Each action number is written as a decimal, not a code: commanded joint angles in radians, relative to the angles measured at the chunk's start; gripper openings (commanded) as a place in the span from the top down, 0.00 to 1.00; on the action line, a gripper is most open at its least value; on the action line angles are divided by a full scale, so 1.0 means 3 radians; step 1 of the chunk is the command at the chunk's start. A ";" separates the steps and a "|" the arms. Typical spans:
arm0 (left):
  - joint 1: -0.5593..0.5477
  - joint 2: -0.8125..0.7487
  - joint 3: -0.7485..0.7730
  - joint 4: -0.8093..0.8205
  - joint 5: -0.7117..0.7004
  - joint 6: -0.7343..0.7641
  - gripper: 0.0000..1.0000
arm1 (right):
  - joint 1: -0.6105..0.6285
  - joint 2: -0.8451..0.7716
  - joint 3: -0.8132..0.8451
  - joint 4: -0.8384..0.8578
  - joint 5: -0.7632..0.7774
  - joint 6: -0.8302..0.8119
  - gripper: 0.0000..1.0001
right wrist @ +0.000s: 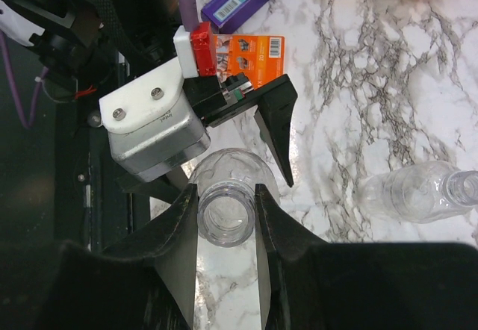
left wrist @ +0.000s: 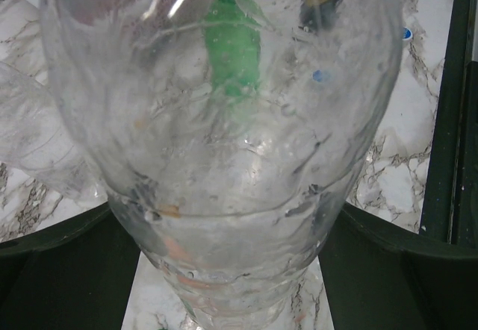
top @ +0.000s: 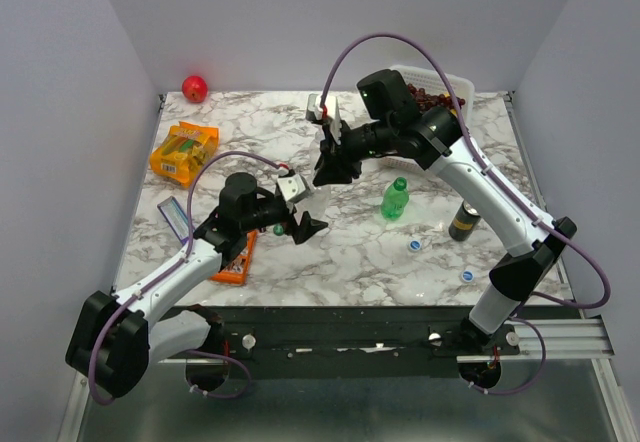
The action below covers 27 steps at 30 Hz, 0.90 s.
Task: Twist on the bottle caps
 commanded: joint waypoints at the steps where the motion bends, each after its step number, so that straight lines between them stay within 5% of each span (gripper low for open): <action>1: -0.0020 0.0016 -0.0044 0.0098 0.0159 0.0210 0.12 | -0.0026 -0.0077 0.0011 -0.0020 -0.0147 0.0100 0.89; 9: -0.0020 -0.0015 -0.0105 -0.0101 0.0277 0.0593 0.28 | -0.0031 -0.0072 0.0001 -0.0025 -0.0157 0.0130 0.90; 11: -0.0020 -0.0010 -0.0105 -0.0071 0.0267 0.0578 0.36 | -0.0036 -0.0056 -0.0005 -0.0025 -0.0126 0.0156 0.78; 13: -0.0020 -0.0035 -0.0125 -0.0014 0.0170 0.0472 0.41 | -0.0036 -0.0092 -0.0005 -0.0014 0.0092 0.0207 0.48; 16: -0.0020 -0.0117 -0.0177 0.0098 0.0042 0.0343 0.46 | -0.0143 -0.0296 -0.0101 -0.0019 0.0292 0.0228 0.34; 20: -0.0025 -0.0336 -0.0263 0.0068 -0.0065 0.0047 0.46 | -0.0795 -0.0689 -0.0408 -0.0091 0.0298 0.0341 0.28; 24: -0.0030 -0.0566 -0.0259 -0.0198 -0.0148 0.0041 0.48 | -0.1104 -0.1291 -0.1311 -0.0152 0.0604 -0.0627 0.23; 27: -0.0025 -0.0603 -0.0198 -0.0448 -0.0163 0.0153 0.58 | -0.1120 -0.1732 -0.2165 -0.0152 0.0809 -0.1359 0.23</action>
